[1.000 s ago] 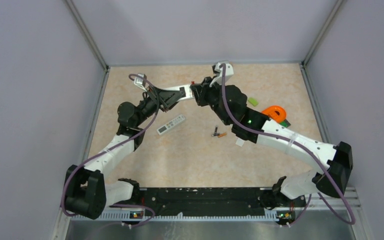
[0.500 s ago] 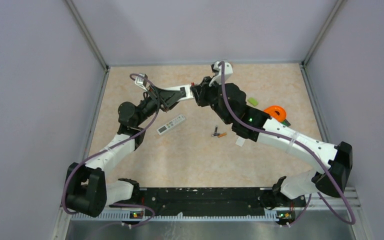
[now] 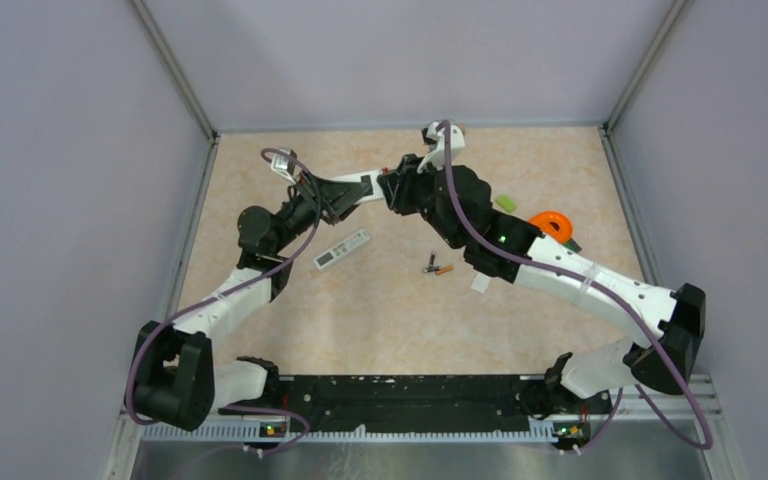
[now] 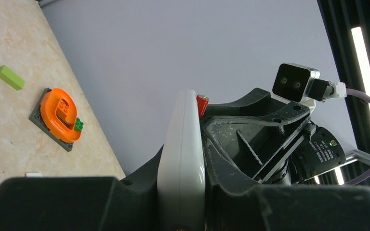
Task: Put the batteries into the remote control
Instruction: Load the battery into the remote control.
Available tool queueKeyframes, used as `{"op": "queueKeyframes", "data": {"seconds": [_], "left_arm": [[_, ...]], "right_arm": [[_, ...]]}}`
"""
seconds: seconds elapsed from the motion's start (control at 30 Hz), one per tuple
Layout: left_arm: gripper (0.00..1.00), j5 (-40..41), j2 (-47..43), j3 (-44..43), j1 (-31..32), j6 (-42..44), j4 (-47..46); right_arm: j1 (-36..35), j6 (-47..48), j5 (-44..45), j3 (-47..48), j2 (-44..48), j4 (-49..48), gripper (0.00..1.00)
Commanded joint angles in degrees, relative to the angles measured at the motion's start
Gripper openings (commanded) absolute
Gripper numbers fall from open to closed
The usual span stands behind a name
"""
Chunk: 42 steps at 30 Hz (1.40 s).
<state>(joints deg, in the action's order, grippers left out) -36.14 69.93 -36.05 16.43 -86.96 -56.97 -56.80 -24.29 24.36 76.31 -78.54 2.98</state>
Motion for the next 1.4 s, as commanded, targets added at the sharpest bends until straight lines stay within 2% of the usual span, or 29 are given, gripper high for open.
{"op": "queueKeyframes", "data": {"seconds": [0.0, 0.23, 0.53, 0.57, 0.67, 0.77, 0.87, 1.03, 1.13, 1.3, 1.37], "left_arm": [[0.00, 0.7, -0.4, -0.2, 0.0, -1.1, -8.0], [0.00, 0.8, -0.1, 0.1, 0.0, -0.4, -7.9], [0.00, 1.3, 0.5, 0.9, 0.0, 1.4, -8.7], [0.00, 1.5, 0.5, 1.0, 0.0, 1.5, -8.9], [0.00, 1.6, 1.0, 1.2, 0.0, 3.0, -9.7], [0.00, 2.1, 0.9, 1.1, -0.1, 5.1, -8.5], [0.00, 2.5, 1.3, 0.8, 0.0, 5.8, -9.1], [0.00, 2.4, 2.3, 0.5, 0.0, 5.9, -10.8], [0.00, 2.0, 2.8, 0.6, -0.1, 5.8, -11.8], [0.00, 1.8, 3.0, 1.2, 0.0, 5.3, -12.9], [0.00, 1.7, 3.0, 1.3, 0.0, 5.3, -13.1]], "right_arm": [[-0.6, -0.7, 1.8, 3.4, 0.9, 2.3, 0.28], [-0.6, -0.7, 3.3, 5.1, 1.3, 2.6, 0.38], [-0.7, -2.3, 1.5, 8.1, 0.9, 3.4, 0.46], [-0.6, -2.5, 0.5, 8.1, 1.3, 3.0, 0.48], [-0.6, -4.1, -1.5, 9.1, 1.6, 4.3, 0.63], [-0.5, -8.7, -0.2, 9.3, 2.5, 7.7, 0.76], [0.7, -16.5, 0.9, 6.5, 4.5, 9.3, 0.81], [6.0, -32.4, -5.5, -3.1, 7.9, 2.6, 0.83], [8.4, -39.8, -12.7, -11.0, 8.6, -11.5, 0.85], [8.9, -46.1, -16.1, -14.3, 7.3, -20.8, 0.87], [9.0, -47.4, -15.8, -14.1, 7.1, -21.7, 0.87]]}}
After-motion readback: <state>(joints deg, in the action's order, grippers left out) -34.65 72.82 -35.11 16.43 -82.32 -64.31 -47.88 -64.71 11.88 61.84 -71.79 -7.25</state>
